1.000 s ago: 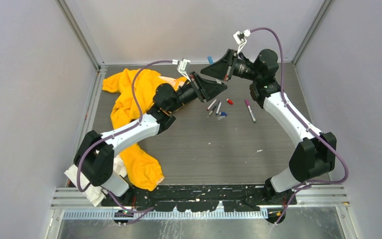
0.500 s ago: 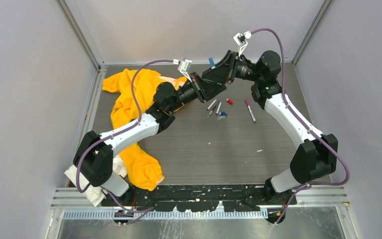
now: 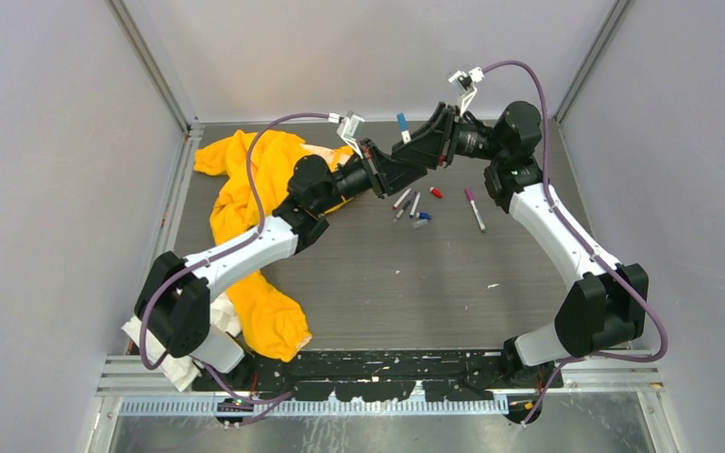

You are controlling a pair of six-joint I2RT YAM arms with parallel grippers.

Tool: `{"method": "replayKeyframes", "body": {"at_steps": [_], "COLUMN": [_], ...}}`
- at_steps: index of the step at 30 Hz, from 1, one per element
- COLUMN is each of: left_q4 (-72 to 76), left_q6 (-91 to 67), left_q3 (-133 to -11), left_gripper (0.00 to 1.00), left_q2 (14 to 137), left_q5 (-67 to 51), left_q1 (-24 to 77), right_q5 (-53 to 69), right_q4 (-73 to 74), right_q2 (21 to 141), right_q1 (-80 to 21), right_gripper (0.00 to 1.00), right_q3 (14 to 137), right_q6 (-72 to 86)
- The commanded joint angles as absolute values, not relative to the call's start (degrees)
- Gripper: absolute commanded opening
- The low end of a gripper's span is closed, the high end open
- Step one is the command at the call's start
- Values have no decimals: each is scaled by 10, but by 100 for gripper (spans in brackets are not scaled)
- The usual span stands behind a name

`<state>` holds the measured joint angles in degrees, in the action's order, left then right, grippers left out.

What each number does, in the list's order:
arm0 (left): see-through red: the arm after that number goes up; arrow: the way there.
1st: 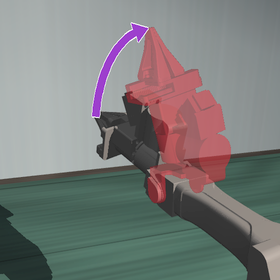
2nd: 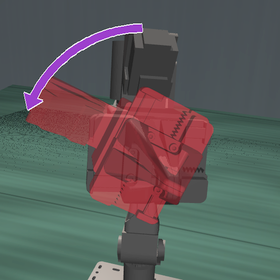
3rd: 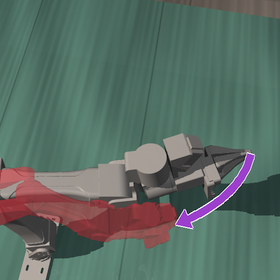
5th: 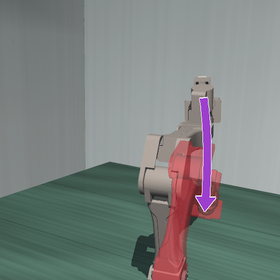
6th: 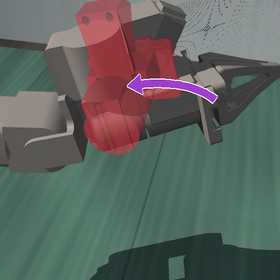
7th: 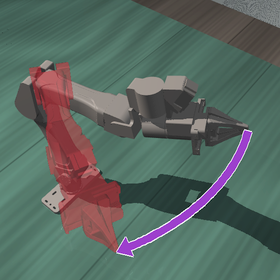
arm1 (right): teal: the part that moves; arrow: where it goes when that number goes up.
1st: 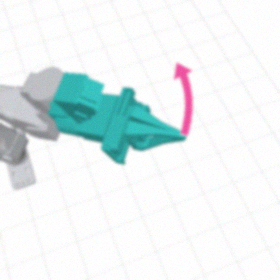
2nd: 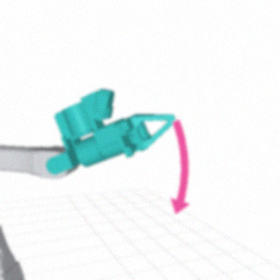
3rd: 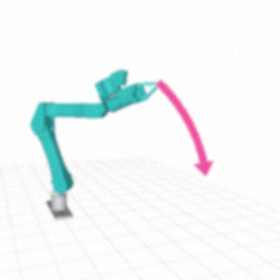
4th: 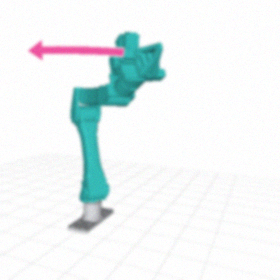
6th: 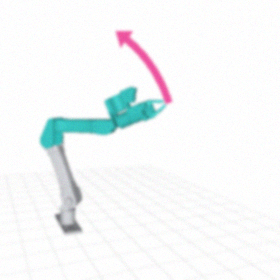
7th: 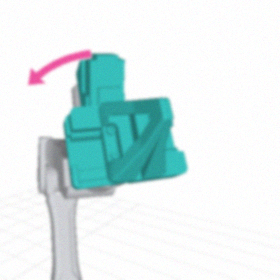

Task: Insert the pens into the pen caps
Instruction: Place the pen at the center of the board.

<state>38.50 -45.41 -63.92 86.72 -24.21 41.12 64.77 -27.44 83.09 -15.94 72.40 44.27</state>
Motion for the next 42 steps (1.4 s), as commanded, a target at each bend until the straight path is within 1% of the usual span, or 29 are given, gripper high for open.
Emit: {"method": "replayKeyframes", "body": {"at_steps": [1,6,10,11,12,13,14,15,17,18,19,21,24,26,28,32,34,36,38,40,42], "left_q4": [410,420,435,437,441,443,443,443,444,444,445,441,430,411,384,332,317,303,295,290,285], "left_q6": [-453,-461,-470,-473,-476,-478,-479,-479,-480,-480,-479,-466,-443,-416,-389,-347,-333,-324,-319,-316,-312], "left_q3": [-642,-638,-632,-632,-631,-631,-631,-631,-629,-627,-623,-613,-584,-565,-550,-522,-509,-501,-492,-485,-479], "left_gripper": [1,1,1,1,1,1,1,0,2,4,10,23,45,54,57,58,58,58,58,58,58], "left_q2": [843,843,842,843,843,844,844,845,845,846,844,835,810,789,767,728,709,698,692,689,689], "left_q5": [-242,-238,-232,-232,-231,-232,-232,-232,-232,-233,-237,-247,-261,-275,-295,-312,-311,-303,-293,-278,-259], "left_q1": [406,406,405,405,404,404,403,403,403,402,401,398,393,388,383,367,358,350,341,337,334], "right_q5": [662,658,659,659,659,660,661,662,664,664,664,667,686,701,718,757,763,750,729,690,615], "right_q4": [-247,-224,-221,-221,-219,-220,-220,-220,-224,-228,-232,-249,-275,-308,-363,-519,-538,-468,-344,-163,76], "right_q2": [808,806,803,803,802,802,802,803,802,802,802,802,803,804,804,808,813,816,814,811,816], "right_q1": [-163,-163,-162,-161,-161,-160,-160,-160,-158,-156,-153,-143,-128,-121,-114,-102,-89,-70,-48,-25,-14], "right_gripper": [42,34,34,32,27,21,11,3,1,1,1,1,1,1,1,1,1,1,1,1,1], "right_q3": [722,722,719,719,719,719,720,721,720,720,719,717,715,708,692,646,634,635,640,652,690], "right_q6": [406,394,393,393,393,393,393,394,394,396,399,405,403,399,400,412,410,376,301,176,6]}}
